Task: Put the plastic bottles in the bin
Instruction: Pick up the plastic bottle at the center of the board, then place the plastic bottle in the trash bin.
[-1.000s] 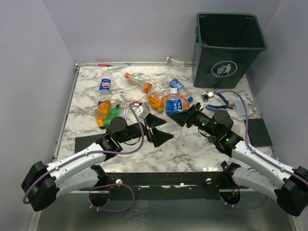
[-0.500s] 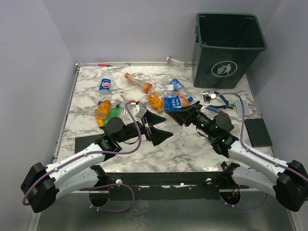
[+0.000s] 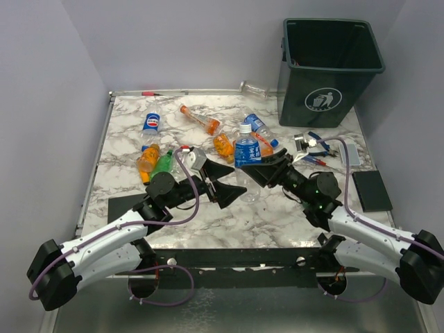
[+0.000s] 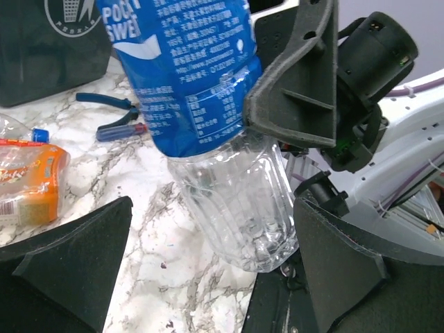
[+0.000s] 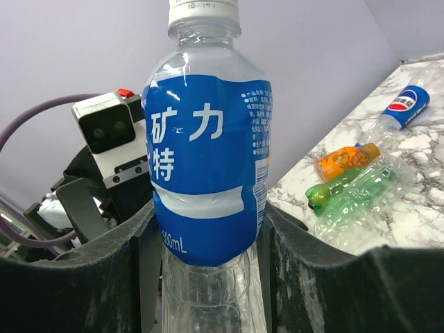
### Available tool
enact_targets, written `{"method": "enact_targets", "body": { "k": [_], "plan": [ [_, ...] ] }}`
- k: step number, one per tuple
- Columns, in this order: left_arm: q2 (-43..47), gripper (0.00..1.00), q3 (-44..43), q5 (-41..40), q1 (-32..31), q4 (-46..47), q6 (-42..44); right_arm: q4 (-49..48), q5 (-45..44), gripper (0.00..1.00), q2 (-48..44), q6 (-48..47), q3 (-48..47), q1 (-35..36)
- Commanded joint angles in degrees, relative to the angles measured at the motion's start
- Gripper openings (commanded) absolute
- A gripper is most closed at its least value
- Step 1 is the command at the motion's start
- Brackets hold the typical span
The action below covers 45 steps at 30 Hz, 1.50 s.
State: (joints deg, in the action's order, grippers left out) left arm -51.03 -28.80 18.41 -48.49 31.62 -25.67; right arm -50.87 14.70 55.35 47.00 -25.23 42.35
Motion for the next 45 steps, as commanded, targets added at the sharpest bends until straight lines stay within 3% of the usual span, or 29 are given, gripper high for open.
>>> {"method": "enact_targets", "body": {
  "k": [1, 5, 11, 18, 20, 22, 26, 30, 32, 36, 41, 45],
  "plan": [
    [-0.37, 0.99, 0.66, 6.37, -0.11, 3.24, -2.22, -12.30, 2.15, 0.42, 3.78, 5.44, 1.47, 0.40],
    [-3.41, 0.99, 1.00, 15.59, -0.11, 10.73, -8.26, -20.28, 1.91, 0.41, 8.93, 8.17, 1.32, 1.63],
    [-3.56, 0.95, 1.06, 17.97, -0.12, 11.48, -7.93, -22.42, 1.21, 0.40, 12.89, 7.36, -1.09, 3.51],
    [-2.66, 0.49, 2.05, 14.64, -0.13, 11.31, -5.67, -15.96, 1.26, 0.45, 10.76, 4.51, -2.24, 4.05],
    [-2.59, 0.43, 2.12, 13.70, -0.14, 10.96, -5.06, -13.52, 1.28, 0.54, 9.65, 4.08, -2.28, 4.14],
    [-2.51, 0.40, 2.17, 12.78, -0.18, 10.48, -4.56, -10.88, 1.65, 0.70, 8.48, 3.53, -2.59, 4.15],
    [-2.35, 0.34, 2.45, 10.29, -0.14, 8.94, -3.11, 4.70, 1.10, 0.91, 2.49, -0.97, -6.22, 4.15],
    [-2.47, 0.31, 2.45, 8.87, -0.11, 7.62, -1.32, 27.33, -2.23, 1.00, -3.17, -10.15, -13.46, 4.15],
    [-2.86, 0.30, 2.43, 8.83, -0.18, 7.24, -0.47, 37.70, -5.38, 1.00, -5.24, -14.52, -17.89, 4.15],
    [-3.69, 0.29, 2.65, 8.56, -0.21, 7.10, 1.42, 49.22, -10.23, 1.00, -6.32, -20.73, -26.84, 4.15],
    [-3.52, 0.25, 3.14, 6.03, -0.56, 5.91, 5.27, 66.48, -11.18, 0.95, 4.01, -24.27, -44.74, 4.15],
    [-3.21, 0.23, 3.23, 4.72, -0.85, 4.76, 6.44, 73.03, -10.06, 0.90, 11.29, -25.09, -53.17, 4.15]
  ]
}}
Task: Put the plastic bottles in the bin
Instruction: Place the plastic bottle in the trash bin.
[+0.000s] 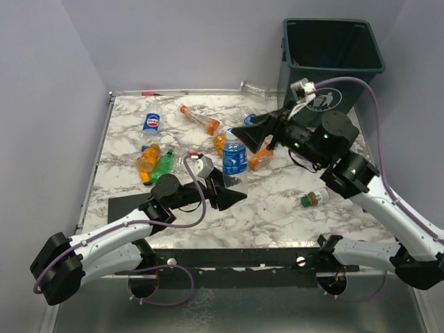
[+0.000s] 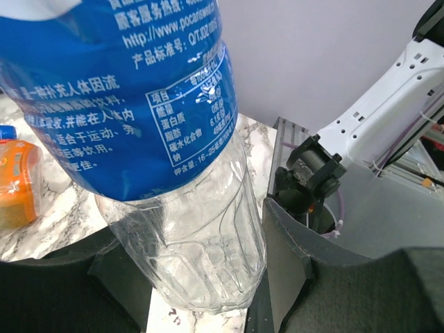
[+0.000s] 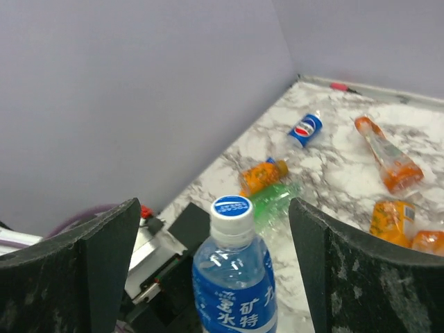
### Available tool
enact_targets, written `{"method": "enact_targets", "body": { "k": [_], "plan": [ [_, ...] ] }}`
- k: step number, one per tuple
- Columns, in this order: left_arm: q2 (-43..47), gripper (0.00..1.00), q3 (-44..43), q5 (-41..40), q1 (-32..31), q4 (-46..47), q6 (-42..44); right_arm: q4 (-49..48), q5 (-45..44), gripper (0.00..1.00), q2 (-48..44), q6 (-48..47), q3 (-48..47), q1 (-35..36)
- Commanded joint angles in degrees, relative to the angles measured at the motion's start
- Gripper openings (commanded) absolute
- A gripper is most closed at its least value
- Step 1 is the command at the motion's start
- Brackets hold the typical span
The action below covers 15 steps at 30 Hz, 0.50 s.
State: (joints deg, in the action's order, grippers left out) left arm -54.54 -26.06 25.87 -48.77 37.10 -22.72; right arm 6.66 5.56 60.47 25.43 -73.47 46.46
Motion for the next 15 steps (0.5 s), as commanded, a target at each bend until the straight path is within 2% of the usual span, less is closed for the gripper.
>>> {"method": "enact_targets", "body": {
  "k": [1, 10, 15],
  "plan": [
    [0.31, 0.23, 0.41, -2.91, -0.66, -0.98, 3.65, 15.90, -0.79, 0.89, 7.29, -3.42, -5.82, 0.04],
    [0.37, 0.22, 0.06, -3.33, -1.36, -2.20, 4.37, 15.95, 0.82, 0.75, 11.47, -2.49, -8.01, 0.04],
    [0.53, 0.23, -0.11, -3.35, -1.40, -2.39, 4.29, 16.45, 1.23, 0.48, 11.94, -2.25, -7.88, 0.04]
  ]
}}
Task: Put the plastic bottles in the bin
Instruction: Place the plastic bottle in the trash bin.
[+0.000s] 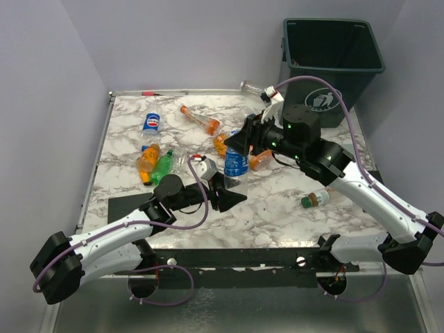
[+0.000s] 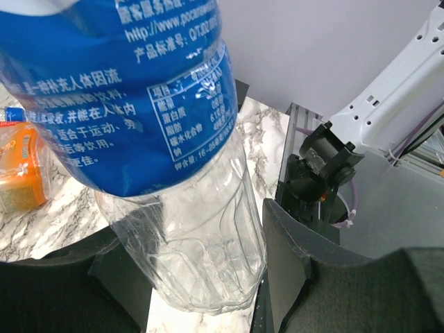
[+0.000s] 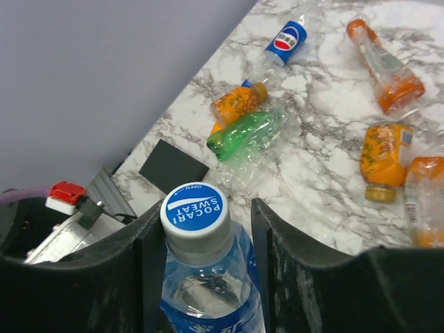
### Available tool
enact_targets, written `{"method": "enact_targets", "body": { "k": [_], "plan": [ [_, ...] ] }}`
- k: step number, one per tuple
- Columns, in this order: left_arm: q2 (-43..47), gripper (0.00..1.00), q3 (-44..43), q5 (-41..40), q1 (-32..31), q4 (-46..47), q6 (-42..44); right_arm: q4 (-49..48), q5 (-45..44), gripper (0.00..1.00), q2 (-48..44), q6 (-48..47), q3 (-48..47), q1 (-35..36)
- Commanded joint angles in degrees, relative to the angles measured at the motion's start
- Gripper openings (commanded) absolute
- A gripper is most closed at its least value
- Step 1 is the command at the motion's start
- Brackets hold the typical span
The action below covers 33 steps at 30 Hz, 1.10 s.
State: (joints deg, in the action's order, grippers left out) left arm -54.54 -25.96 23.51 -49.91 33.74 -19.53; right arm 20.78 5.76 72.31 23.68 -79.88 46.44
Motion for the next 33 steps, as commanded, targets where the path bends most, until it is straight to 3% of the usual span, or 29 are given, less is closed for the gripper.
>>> {"method": "enact_targets", "body": {
  "k": [1, 3, 5, 6, 9, 10, 14, 17, 19, 22, 24, 26, 30, 33],
  "plan": [
    [0.62, 0.23, -0.21, -1.06, -0.33, 0.98, 1.14, 2.42, 1.21, 0.42, 0.04, -0.53, -1.43, 0.06],
    [0.81, 0.25, -0.24, -1.24, -0.28, 0.90, 1.08, 2.49, 1.50, 0.31, 0.09, -0.49, -1.27, 0.06],
    [1.05, 0.35, -0.24, -1.73, -0.28, 0.79, 0.76, 2.79, 1.45, 0.08, 0.02, -0.51, -1.37, 0.06],
    [1.23, 0.47, -0.30, -2.16, -0.28, 0.47, 0.62, 3.22, 0.87, 0.01, -0.05, -0.43, -1.60, 0.06],
    [2.01, 0.96, -0.79, -4.61, -0.32, -1.11, -0.01, 4.56, -1.50, 0.00, -0.69, -1.07, -2.79, 0.06],
    [2.44, 0.99, -0.87, -5.95, -0.31, -1.51, -0.39, 5.33, -3.49, 0.00, -1.06, -1.40, -3.51, 0.06],
    [5.12, 0.99, -0.92, -11.25, -0.24, -3.25, -0.49, 8.96, -17.03, 0.00, -2.43, -5.36, -10.54, 0.06],
    [7.31, 0.99, -0.90, -15.65, -0.27, -4.46, 0.16, 6.48, -31.52, 0.00, -3.53, -11.12, -16.36, -0.01],
    [8.70, 0.99, -0.79, -19.15, -0.19, -5.23, 0.51, -1.36, -40.88, 0.00, -4.68, -17.04, -17.40, -0.03],
    [10.38, 0.99, -0.48, -22.86, -0.24, -6.15, 1.29, -23.25, -51.54, 0.00, -5.51, -30.05, -14.92, -0.18],
    [11.12, 0.99, -0.25, -25.26, -0.21, -6.42, 1.79, -41.01, -54.54, 0.00, -4.44, -39.72, -12.79, -1.58],
    [11.41, 0.99, -0.24, -27.14, -0.25, -6.97, 2.13, -49.43, -54.71, 0.00, -1.05, -42.68, -15.32, -5.66],
    [10.52, 0.99, -0.58, -31.45, -0.19, -8.72, 2.63, -47.35, -52.36, 0.00, 9.38, -32.60, -25.15, -18.14],
    [9.99, 0.99, -1.39, -34.27, -0.21, -10.88, 2.82, -51.62, -50.56, 0.00, 16.60, -28.66, -29.04, -25.30]
  ]
}}
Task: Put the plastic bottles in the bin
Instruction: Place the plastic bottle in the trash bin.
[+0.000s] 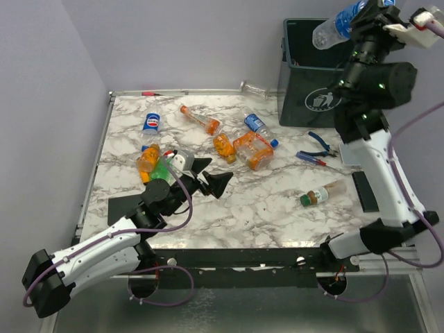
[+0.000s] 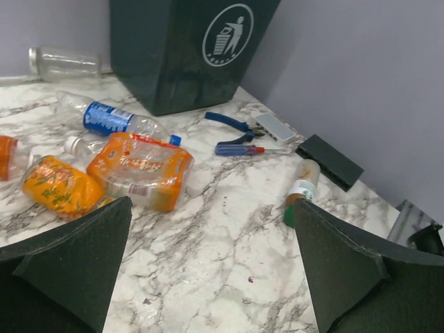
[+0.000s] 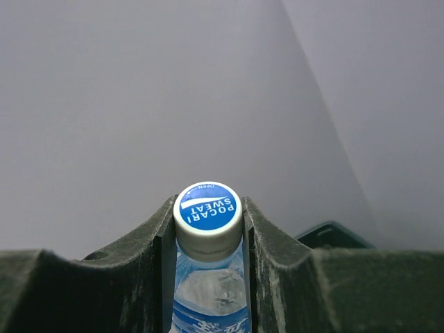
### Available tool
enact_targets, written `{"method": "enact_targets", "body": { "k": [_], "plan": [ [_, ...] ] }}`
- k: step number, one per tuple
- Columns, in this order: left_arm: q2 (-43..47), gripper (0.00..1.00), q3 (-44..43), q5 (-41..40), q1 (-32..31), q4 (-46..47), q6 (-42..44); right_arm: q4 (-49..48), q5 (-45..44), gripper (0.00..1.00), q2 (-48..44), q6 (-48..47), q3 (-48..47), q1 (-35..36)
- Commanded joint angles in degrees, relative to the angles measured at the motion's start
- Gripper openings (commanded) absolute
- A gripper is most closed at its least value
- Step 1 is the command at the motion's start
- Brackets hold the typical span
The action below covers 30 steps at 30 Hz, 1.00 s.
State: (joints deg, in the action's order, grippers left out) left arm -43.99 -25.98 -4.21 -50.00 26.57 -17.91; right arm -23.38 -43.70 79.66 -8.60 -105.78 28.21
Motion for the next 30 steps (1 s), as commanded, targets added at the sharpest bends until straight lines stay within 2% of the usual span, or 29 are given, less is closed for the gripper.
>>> {"method": "enact_targets", "body": {
  "k": [1, 5, 10, 15, 18, 19, 20, 22, 24, 27, 30],
  "plan": [
    [-0.64, 0.99, -1.38, -7.00, -0.15, -4.12, 1.26, -7.56, -0.59, 0.00, 12.30, 3.75, -5.84, -8.88],
    [-0.77, 0.99, -1.51, -7.83, -0.11, -5.01, 1.46, -6.51, -2.61, 0.00, 25.40, 1.86, -19.31, -13.52],
    [-1.57, 0.99, -1.62, -7.83, -0.10, -5.28, 1.46, 0.31, 0.31, 0.00, 31.58, 17.36, -22.96, -19.57],
    [-2.48, 0.99, -1.76, -7.81, -0.17, -5.56, 1.78, 5.86, 2.64, 0.00, 39.52, 20.11, -29.43, -22.20],
    [-2.83, 0.99, -2.09, -7.75, -0.11, -5.86, 2.13, 8.13, 2.91, 0.01, 41.77, 22.62, -29.36, -24.06],
    [-2.92, 0.99, -2.14, -7.75, -0.10, -5.88, 2.25, 9.52, 3.60, 0.05, 42.26, 24.59, -29.03, -24.86],
    [-2.99, 0.99, -2.15, -7.79, -0.10, -5.91, 2.41, 11.40, 4.85, 0.19, 42.70, 26.40, -28.97, -25.69],
    [-3.24, 0.99, -2.13, -8.04, -0.10, -6.00, 2.57, 14.09, 7.77, 0.54, 43.30, 29.74, -28.81, -27.12],
    [-3.77, 0.99, -2.22, -8.12, -0.10, -6.00, 2.67, 14.96, 9.39, 0.77, 43.47, 30.97, -28.70, -27.66],
    [-4.79, 0.99, -2.56, -7.50, -0.14, -6.06, 2.66, 15.02, 12.06, 0.95, 43.48, 30.47, -29.92, -27.82],
    [-5.40, 0.99, -2.84, -6.98, -0.10, -6.28, 2.51, 15.60, 13.54, 1.00, 41.98, 30.91, -30.69, -27.79]
  ]
}}
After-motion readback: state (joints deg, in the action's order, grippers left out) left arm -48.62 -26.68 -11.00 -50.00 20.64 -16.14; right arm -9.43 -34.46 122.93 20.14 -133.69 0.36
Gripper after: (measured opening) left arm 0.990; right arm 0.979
